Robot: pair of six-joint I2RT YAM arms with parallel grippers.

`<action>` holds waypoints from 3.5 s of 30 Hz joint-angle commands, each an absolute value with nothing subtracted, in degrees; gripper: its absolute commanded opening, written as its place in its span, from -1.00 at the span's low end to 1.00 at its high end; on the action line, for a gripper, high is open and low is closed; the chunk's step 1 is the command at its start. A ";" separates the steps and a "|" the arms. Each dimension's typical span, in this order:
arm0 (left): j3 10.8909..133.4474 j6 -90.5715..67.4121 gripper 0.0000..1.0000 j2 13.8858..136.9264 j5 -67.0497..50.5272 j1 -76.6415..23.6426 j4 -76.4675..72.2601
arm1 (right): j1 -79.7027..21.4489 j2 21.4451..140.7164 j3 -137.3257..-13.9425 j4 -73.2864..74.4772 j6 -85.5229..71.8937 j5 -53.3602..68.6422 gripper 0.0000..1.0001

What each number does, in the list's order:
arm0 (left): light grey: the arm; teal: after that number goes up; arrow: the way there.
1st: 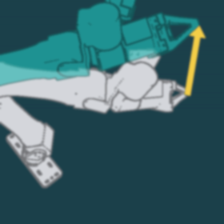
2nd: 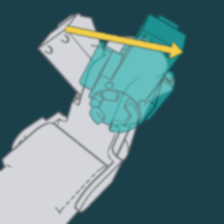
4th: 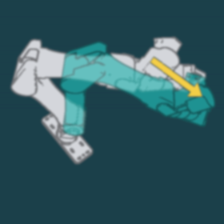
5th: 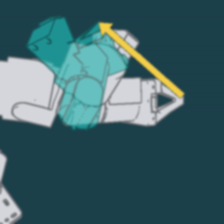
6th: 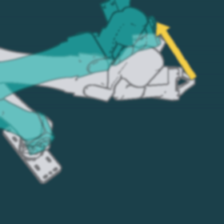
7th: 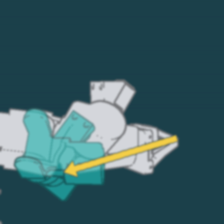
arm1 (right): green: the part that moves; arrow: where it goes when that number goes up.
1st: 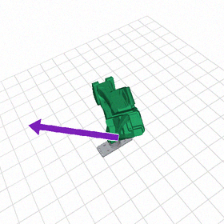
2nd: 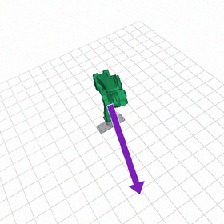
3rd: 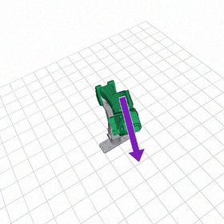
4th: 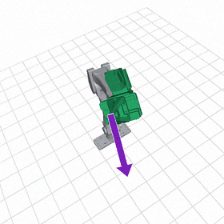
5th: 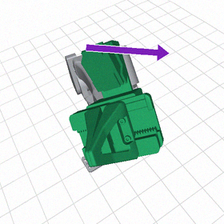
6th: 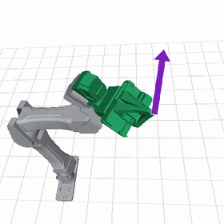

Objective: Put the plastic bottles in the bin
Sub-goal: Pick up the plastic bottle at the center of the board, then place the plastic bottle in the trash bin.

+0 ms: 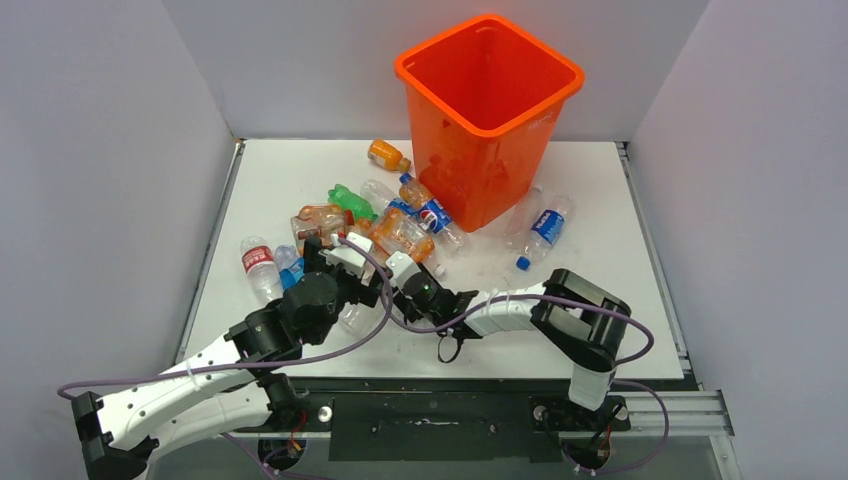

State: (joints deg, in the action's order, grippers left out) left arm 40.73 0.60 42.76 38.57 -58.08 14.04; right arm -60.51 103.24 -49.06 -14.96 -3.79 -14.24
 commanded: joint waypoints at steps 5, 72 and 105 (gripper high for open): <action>40.78 -0.29 0.92 41.26 36.94 -59.11 9.59 | -66.47 96.70 -44.75 -9.89 -4.56 -18.30 -0.44; 30.56 32.44 -0.50 33.98 20.12 -78.05 4.91 | -76.72 64.05 -79.40 38.26 -18.86 -7.00 0.91; 30.19 -14.80 -1.00 36.21 0.00 -65.57 -13.71 | -76.61 56.11 -50.74 -19.60 -19.17 -18.35 0.22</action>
State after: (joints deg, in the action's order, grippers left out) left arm 28.64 -14.76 37.34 0.97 -65.84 -8.51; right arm -76.23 54.92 -46.44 -19.38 -18.37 -18.41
